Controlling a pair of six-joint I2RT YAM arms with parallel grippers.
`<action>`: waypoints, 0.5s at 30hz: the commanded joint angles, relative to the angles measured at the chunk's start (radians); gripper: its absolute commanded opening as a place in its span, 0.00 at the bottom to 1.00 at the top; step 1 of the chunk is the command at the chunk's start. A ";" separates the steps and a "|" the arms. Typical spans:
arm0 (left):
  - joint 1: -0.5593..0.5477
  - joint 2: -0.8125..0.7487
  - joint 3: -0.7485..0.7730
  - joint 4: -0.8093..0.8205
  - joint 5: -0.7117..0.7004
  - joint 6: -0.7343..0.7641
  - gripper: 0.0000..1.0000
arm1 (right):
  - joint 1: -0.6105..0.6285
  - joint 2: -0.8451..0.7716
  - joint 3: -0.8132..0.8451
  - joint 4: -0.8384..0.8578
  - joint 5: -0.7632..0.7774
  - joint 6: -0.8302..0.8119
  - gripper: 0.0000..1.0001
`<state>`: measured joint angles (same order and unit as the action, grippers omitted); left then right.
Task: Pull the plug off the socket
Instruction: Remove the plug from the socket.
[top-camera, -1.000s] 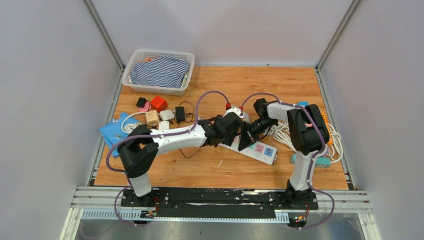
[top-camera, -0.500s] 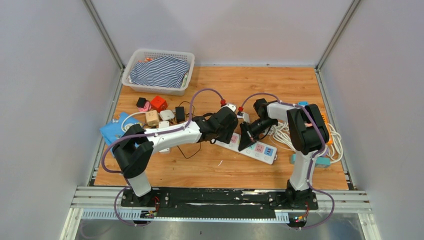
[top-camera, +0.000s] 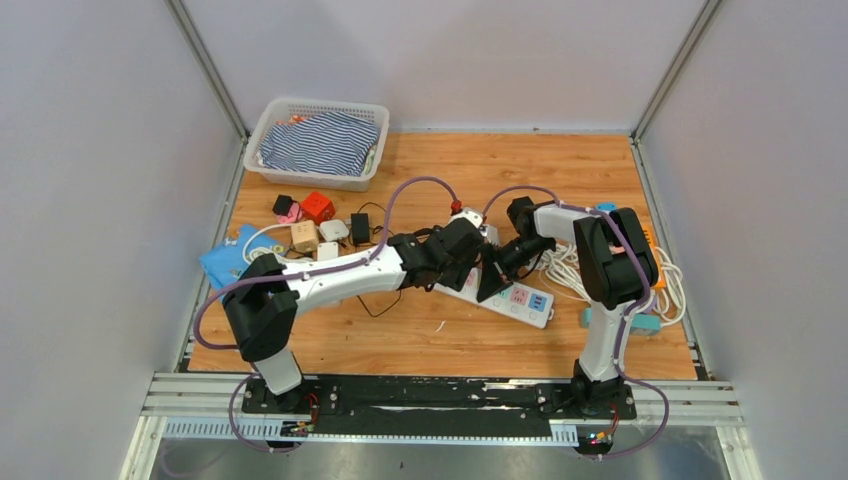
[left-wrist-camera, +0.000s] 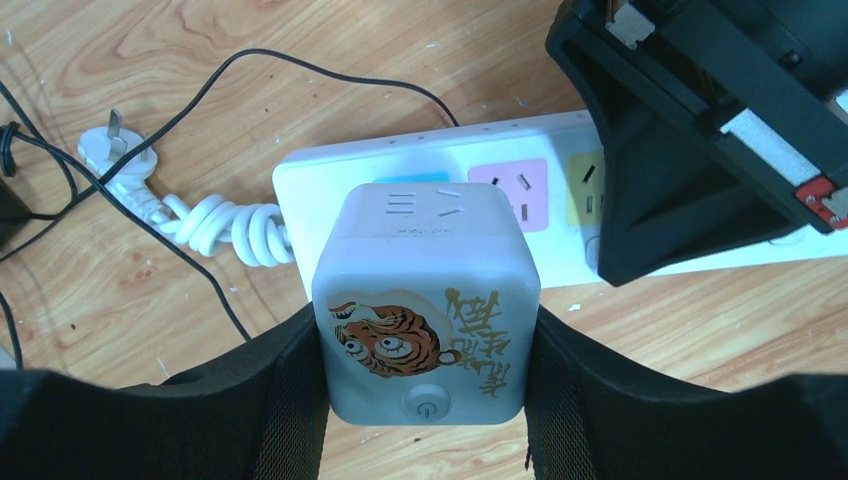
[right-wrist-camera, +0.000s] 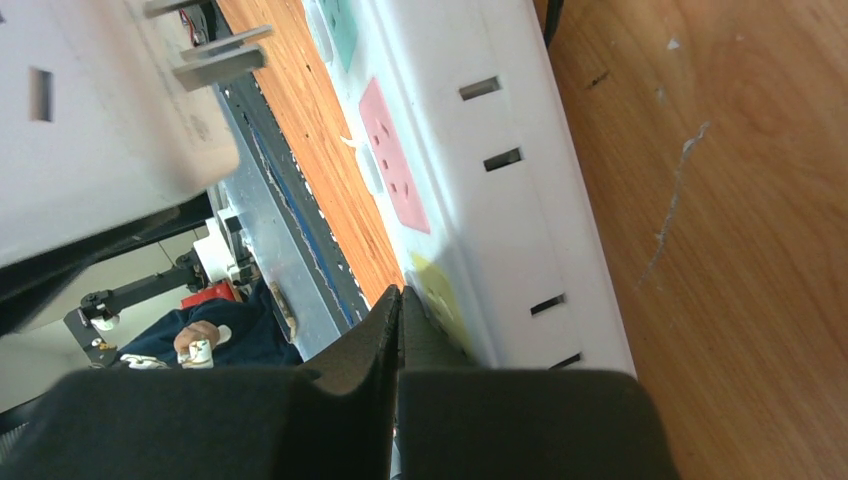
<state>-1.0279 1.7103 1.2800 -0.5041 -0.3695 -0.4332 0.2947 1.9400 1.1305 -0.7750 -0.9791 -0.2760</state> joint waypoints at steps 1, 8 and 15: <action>0.023 -0.123 -0.042 0.052 0.057 0.022 0.00 | -0.008 0.047 -0.003 0.091 0.249 -0.064 0.00; 0.060 -0.388 -0.235 0.230 0.305 0.124 0.00 | -0.005 -0.068 0.046 -0.039 0.026 -0.235 0.28; 0.233 -0.616 -0.457 0.230 0.388 0.150 0.00 | 0.001 -0.316 0.068 -0.181 -0.108 -0.467 0.57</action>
<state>-0.8974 1.1709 0.9173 -0.2958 -0.0639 -0.3164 0.2947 1.7706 1.1690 -0.8612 -1.0267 -0.5560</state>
